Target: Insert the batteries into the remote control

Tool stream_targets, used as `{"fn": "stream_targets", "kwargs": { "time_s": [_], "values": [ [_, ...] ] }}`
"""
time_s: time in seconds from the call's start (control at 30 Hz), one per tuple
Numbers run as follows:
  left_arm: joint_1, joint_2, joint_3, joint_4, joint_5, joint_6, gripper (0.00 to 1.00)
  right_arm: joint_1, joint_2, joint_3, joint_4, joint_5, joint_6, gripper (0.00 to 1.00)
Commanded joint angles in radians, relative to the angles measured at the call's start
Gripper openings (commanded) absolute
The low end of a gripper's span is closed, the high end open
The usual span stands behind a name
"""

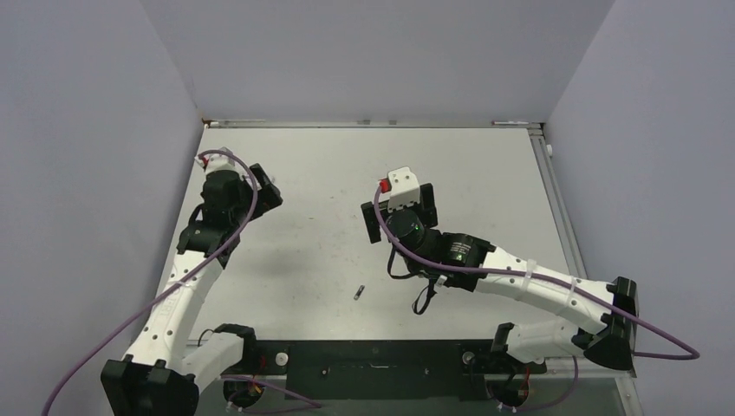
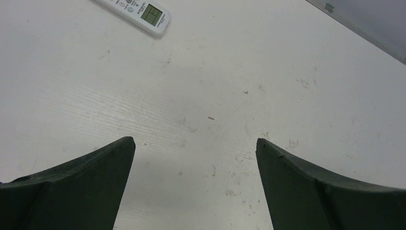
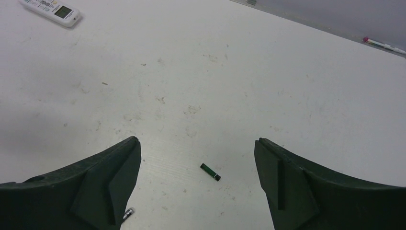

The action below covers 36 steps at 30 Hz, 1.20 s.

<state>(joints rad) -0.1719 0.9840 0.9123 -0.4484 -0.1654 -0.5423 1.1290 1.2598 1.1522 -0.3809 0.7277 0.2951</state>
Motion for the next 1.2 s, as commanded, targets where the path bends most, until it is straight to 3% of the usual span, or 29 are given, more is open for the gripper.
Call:
{"fn": "stream_targets", "kwargs": {
  "time_s": [0.0, 0.67, 0.83, 1.17],
  "values": [
    [0.014, 0.041, 0.070, 0.000, -0.076, -0.073, 0.96, -0.020, -0.094, -0.042, 0.015, -0.057, -0.010, 0.88],
    [0.035, 0.487, 0.400, -0.192, -0.254, -0.353, 0.98, -0.147, -0.383, -0.115, -0.146, -0.111, 0.047, 0.89],
    [0.053, 0.618, 0.504, -0.239, -0.262, -0.405, 0.98, -0.153, -0.469, -0.156, -0.124, -0.156, 0.059, 0.89],
    [0.116, 0.891, 0.767, -0.391, -0.229, -0.467, 1.00, -0.155, -0.480, -0.170, -0.171, -0.229, 0.102, 0.90]
  ]
}}
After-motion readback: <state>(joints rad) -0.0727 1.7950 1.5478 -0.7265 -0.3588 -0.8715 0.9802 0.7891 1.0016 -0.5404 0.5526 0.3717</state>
